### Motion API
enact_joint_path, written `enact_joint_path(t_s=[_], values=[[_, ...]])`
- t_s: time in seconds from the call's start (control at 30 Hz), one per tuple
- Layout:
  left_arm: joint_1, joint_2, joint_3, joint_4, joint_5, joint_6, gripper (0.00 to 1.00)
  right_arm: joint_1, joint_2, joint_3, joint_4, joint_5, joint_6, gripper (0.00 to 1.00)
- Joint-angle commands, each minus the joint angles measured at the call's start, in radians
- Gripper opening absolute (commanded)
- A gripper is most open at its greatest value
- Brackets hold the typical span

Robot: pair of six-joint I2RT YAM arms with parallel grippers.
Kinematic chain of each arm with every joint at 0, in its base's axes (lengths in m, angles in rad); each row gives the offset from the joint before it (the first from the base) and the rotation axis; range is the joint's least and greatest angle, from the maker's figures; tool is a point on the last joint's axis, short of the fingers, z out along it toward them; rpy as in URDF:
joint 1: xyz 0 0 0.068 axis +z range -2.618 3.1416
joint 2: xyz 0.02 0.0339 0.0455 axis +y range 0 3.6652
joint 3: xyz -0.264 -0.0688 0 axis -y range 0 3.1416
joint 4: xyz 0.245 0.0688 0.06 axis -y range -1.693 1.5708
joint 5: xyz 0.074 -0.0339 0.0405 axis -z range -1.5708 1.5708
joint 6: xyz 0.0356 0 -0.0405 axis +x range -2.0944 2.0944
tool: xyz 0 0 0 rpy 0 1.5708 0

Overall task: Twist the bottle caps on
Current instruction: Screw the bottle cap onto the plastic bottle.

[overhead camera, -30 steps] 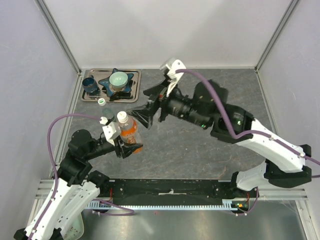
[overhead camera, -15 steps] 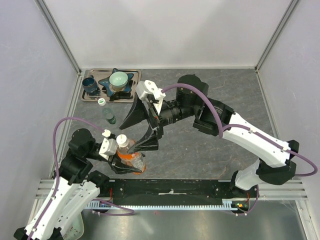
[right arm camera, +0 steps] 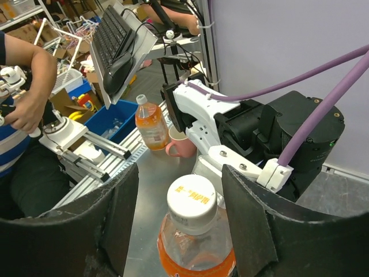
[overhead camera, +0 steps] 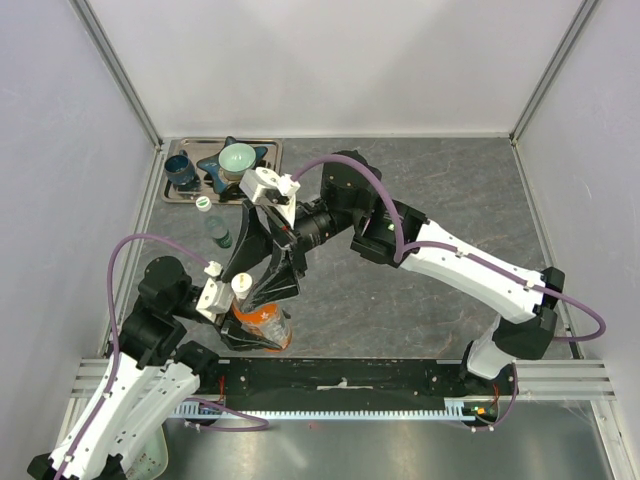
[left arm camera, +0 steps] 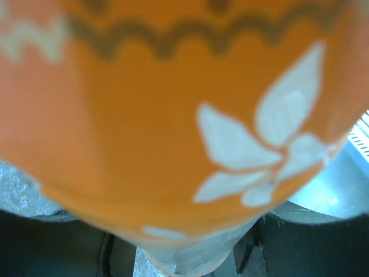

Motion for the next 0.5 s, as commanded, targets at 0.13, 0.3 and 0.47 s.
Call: enact_joint_path(t_s=[0.13,0.3,0.47], values=[[0.005,0.003,0.033,0.010,0.016,0.034,0.12,-0.004,0.004,0.023,0.064,-0.044,0.033,0.47],[0.005,0.006,0.041,0.012,-0.048,0.034,0.12,-0.010,-0.007,0.003,0.026,-0.008,0.007,0.18],[0.006,0.007,0.067,0.005,-0.198,0.034,0.12,-0.021,-0.034,0.009,-0.243,0.199,-0.160,0.09]])
